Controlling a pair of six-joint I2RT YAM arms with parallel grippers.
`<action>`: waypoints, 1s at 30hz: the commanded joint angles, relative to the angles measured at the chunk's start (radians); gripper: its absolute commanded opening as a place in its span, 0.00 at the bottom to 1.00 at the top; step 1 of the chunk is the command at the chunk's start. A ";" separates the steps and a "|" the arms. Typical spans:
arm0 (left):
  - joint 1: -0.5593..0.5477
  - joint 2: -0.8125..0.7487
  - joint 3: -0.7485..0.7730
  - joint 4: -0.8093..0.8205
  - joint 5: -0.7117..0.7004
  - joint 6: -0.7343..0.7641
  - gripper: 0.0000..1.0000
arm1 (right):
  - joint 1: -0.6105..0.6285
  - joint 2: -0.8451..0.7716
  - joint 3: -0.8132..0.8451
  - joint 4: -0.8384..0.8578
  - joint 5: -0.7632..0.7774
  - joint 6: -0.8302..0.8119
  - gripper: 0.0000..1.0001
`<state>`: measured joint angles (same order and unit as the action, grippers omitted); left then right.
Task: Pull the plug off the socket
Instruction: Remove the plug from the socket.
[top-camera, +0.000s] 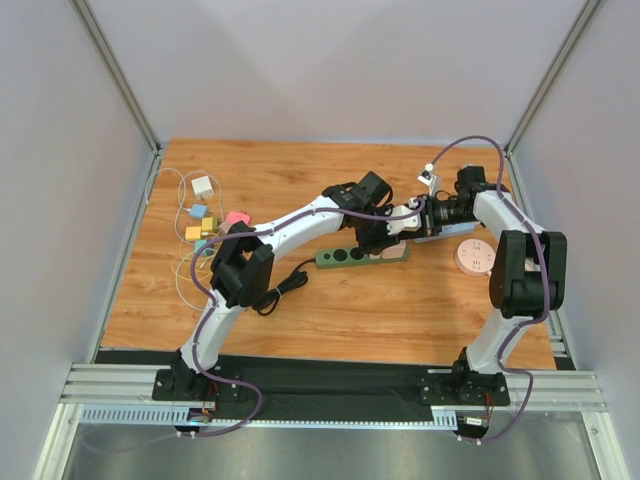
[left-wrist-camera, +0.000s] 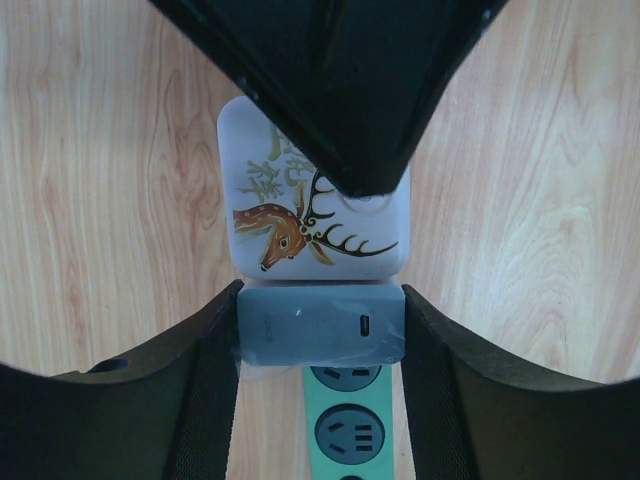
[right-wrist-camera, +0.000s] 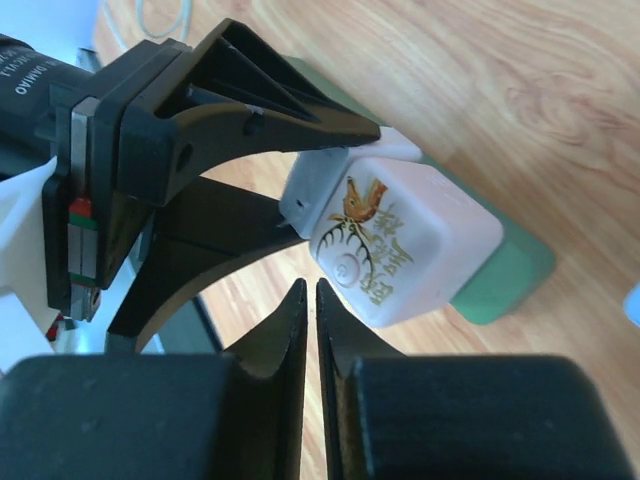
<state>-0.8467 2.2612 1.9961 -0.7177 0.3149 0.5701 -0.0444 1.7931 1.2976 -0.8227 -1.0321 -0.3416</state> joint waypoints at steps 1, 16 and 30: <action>-0.009 0.009 0.021 -0.014 -0.005 0.008 0.25 | 0.000 0.023 0.029 0.007 -0.118 0.065 0.07; -0.018 -0.048 -0.010 0.032 -0.123 -0.096 0.00 | 0.015 0.123 0.014 0.083 0.156 0.263 0.00; -0.103 -0.123 -0.152 0.121 -0.250 0.000 0.00 | 0.040 0.167 0.011 0.114 0.336 0.308 0.00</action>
<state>-0.8886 2.2082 1.9026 -0.6384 0.1871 0.5102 -0.0151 1.8965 1.3128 -0.7891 -0.9630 -0.0029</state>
